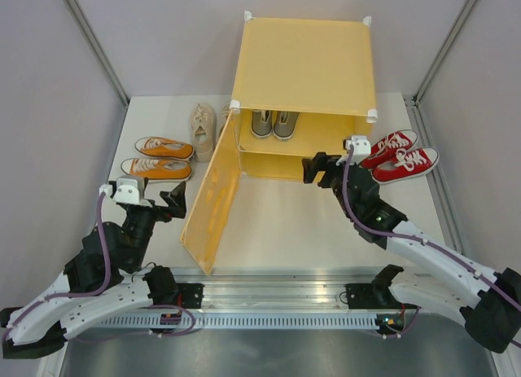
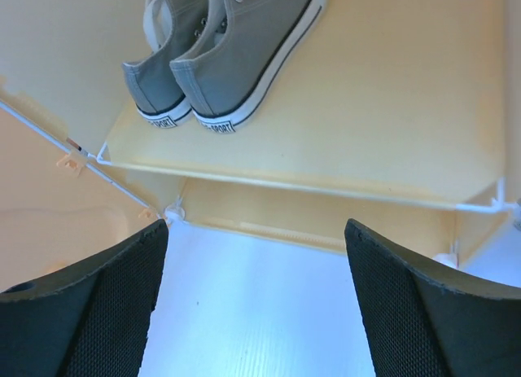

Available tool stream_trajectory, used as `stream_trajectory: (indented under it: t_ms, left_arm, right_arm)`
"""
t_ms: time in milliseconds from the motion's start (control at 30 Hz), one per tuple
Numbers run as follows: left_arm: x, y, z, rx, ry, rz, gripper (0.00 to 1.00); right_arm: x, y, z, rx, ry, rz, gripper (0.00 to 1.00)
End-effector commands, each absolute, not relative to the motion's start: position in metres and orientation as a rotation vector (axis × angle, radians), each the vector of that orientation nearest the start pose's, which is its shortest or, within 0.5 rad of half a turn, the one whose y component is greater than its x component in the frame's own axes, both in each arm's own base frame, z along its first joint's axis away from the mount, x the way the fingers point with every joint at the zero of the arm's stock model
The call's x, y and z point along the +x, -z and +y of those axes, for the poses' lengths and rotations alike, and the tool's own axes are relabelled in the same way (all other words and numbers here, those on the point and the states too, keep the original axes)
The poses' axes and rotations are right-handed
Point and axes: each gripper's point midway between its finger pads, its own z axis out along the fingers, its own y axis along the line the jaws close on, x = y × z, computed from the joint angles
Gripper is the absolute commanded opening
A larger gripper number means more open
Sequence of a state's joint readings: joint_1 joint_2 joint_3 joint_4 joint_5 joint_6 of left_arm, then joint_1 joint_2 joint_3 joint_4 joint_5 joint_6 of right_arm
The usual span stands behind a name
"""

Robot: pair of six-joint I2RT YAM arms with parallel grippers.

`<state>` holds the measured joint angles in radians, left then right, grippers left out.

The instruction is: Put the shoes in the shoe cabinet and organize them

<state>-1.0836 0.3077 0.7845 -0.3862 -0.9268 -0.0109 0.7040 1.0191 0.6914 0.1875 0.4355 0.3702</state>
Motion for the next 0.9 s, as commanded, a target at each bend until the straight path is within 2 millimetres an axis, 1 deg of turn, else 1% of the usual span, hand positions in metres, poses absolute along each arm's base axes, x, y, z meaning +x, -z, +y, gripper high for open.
stream_trajectory:
  t_ms: [0, 33, 67, 100, 133, 167, 200, 233, 267, 300, 333, 400, 467, 500, 533, 567, 633, 667, 700, 733, 767, 800, 833, 867]
  left_arm:
    - [0.193, -0.337, -0.058, 0.020, 0.174, 1.511, 1.00]
    - [0.193, -0.336, -0.059, 0.022, 0.174, 1.512, 1.00]
    - [0.194, -0.336, -0.058, 0.022, 0.170, 1.513, 1.00]
    - [0.194, -0.335, -0.059, 0.024, 0.168, 1.515, 1.00]
    - [0.194, -0.336, -0.059, 0.023, 0.168, 1.513, 1.00]
    - [0.195, -0.335, -0.060, 0.028, 0.166, 1.516, 1.00]
    - [0.195, -0.335, -0.061, 0.030, 0.164, 1.518, 1.00]
    - [0.195, -0.334, -0.062, 0.038, 0.161, 1.521, 1.00]
    - [0.196, -0.334, -0.063, 0.040, 0.159, 1.522, 1.00]
    - [0.196, -0.333, -0.066, 0.051, 0.157, 1.526, 1.00]
    - [0.197, -0.332, -0.066, 0.053, 0.153, 1.529, 1.00]
    - [0.197, -0.333, -0.067, 0.055, 0.155, 1.529, 0.99]
    - [0.197, -0.332, -0.068, 0.059, 0.155, 1.530, 1.00]
    - [0.197, -0.332, -0.069, 0.064, 0.162, 1.530, 1.00]
    - [0.197, -0.332, -0.070, 0.067, 0.163, 1.530, 1.00]
    - [0.198, -0.332, -0.071, 0.069, 0.163, 1.531, 1.00]
    - [0.198, -0.330, -0.072, 0.075, 0.155, 1.537, 0.99]
    - [0.198, -0.332, -0.072, 0.074, 0.156, 1.535, 1.00]
    - [0.198, -0.331, -0.072, 0.076, 0.154, 1.537, 1.00]
    - [0.198, -0.331, -0.071, 0.073, 0.157, 1.534, 1.00]
    - [0.198, -0.331, -0.071, 0.075, 0.158, 1.534, 1.00]
    - [0.197, -0.332, -0.070, 0.073, 0.160, 1.533, 1.00]
    - [0.197, -0.333, -0.071, 0.072, 0.167, 1.529, 1.00]
    - [0.196, -0.334, -0.069, 0.069, 0.173, 1.525, 1.00]
  right_arm:
    - [0.298, -0.234, 0.167, 0.119, -0.421, 1.748, 0.91]
    - [0.288, -0.246, 0.156, 0.163, -0.444, 1.705, 0.85]
    - [0.283, -0.234, 0.142, 0.205, -0.409, 1.709, 0.82]
    - [0.273, -0.242, 0.130, 0.264, -0.432, 1.671, 0.78]
    - [0.269, -0.238, 0.120, 0.300, -0.421, 1.659, 0.74]
    - [0.266, -0.224, 0.100, 0.378, -0.343, 1.657, 0.71]
    - [0.260, -0.213, 0.085, 0.425, -0.284, 1.673, 0.68]
    - [0.255, -0.215, 0.071, 0.529, -0.291, 1.632, 0.66]
    - [0.251, -0.207, 0.057, 0.591, -0.237, 1.622, 0.66]
    - [0.246, -0.203, 0.039, 0.652, -0.168, 1.599, 0.66]
    - [0.245, -0.199, 0.032, 0.692, -0.154, 1.584, 0.63]
    - [0.244, -0.197, 0.020, 0.742, -0.105, 1.560, 0.62]
    - [0.246, -0.196, 0.016, 0.785, -0.091, 1.544, 0.60]
    - [0.248, -0.192, 0.011, 0.807, -0.058, 1.546, 0.60]
    - [0.250, -0.192, 0.007, 0.855, -0.062, 1.523, 0.59]
    - [0.250, -0.187, -0.002, 0.902, -0.033, 1.508, 0.59]
    - [0.252, -0.183, -0.008, 0.964, -0.057, 1.477, 0.58]
    - [0.254, -0.176, -0.010, 0.963, -0.056, 1.484, 0.58]
    - [0.261, -0.185, -0.017, 0.996, -0.086, 1.426, 0.57]
    - [0.268, -0.181, -0.008, 0.971, -0.158, 1.461, 0.58]
    - [0.274, -0.183, -0.010, 0.974, -0.180, 1.456, 0.57]
    - [0.283, -0.183, -0.023, 1.007, -0.171, 1.442, 0.59]
    - [0.292, -0.193, -0.027, 1.010, -0.199, 1.430, 0.60]
    - [0.305, -0.194, -0.010, 0.952, -0.321, 1.504, 0.60]
